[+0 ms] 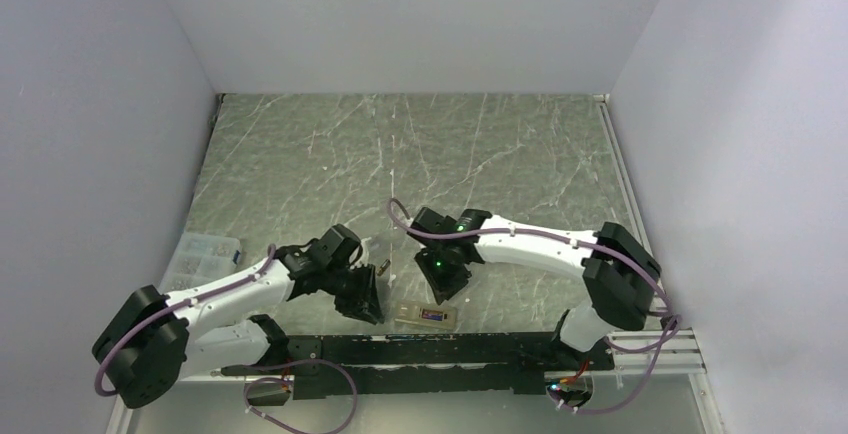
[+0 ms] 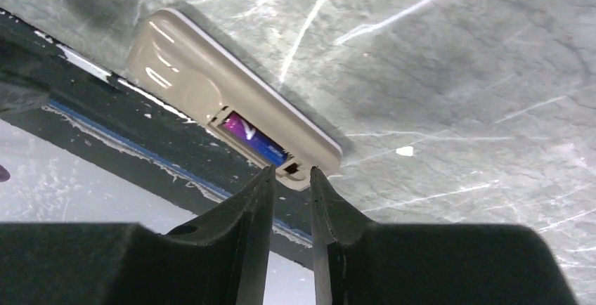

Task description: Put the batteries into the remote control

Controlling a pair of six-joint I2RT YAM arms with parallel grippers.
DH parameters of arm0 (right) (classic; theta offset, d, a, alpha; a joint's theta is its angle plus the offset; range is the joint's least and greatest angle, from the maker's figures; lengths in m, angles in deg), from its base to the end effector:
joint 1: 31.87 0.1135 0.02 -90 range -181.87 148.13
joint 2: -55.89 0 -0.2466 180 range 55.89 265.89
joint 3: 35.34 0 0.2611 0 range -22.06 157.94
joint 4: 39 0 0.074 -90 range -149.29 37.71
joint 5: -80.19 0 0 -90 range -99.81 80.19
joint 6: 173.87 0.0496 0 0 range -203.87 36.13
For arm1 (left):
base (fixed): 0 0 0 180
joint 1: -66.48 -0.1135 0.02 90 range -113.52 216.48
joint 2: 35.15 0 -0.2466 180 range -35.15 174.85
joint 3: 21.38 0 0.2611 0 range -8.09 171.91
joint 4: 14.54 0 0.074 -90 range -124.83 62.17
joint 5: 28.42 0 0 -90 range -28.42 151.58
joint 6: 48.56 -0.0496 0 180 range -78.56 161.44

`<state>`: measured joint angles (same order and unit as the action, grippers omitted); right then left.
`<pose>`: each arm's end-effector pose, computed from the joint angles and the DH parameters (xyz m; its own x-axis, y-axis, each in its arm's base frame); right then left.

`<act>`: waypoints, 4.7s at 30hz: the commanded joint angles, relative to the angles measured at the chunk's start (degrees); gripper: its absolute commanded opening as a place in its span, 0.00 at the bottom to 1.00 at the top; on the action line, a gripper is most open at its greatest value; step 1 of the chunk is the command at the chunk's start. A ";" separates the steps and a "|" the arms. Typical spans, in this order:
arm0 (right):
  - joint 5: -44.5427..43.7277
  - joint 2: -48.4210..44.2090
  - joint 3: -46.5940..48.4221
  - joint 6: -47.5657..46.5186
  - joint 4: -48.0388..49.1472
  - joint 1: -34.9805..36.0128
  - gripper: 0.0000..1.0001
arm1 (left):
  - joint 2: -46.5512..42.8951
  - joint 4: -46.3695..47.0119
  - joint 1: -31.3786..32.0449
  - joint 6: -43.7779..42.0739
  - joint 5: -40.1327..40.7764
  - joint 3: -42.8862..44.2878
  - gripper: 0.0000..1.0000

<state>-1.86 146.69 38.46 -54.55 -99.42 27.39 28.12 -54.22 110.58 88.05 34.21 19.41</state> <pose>0.1474 0.2613 0.1636 -0.8593 -0.4962 -0.1238 -0.5113 0.8296 0.2244 0.1317 -0.1594 0.1295 -0.9974 0.0679 -0.0254 0.0690 0.7826 -0.6186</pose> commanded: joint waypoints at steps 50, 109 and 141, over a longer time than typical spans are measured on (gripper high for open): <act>0.90 -12.29 -24.15 2.03 22.68 -4.68 0.12 | 26.94 3.11 10.04 4.82 6.54 16.35 0.24; 0.03 -13.29 -23.80 8.34 32.77 4.91 0.13 | 35.56 -8.25 -3.26 -15.47 7.60 41.43 0.23; -9.40 -10.10 -5.86 -1.71 23.80 5.74 0.37 | 3.32 -11.60 -9.34 -11.19 17.25 21.72 0.77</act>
<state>-6.23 141.21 29.82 -52.78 -74.38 34.30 34.13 -67.90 102.19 76.05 49.97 42.76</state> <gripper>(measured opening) 0.352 0.691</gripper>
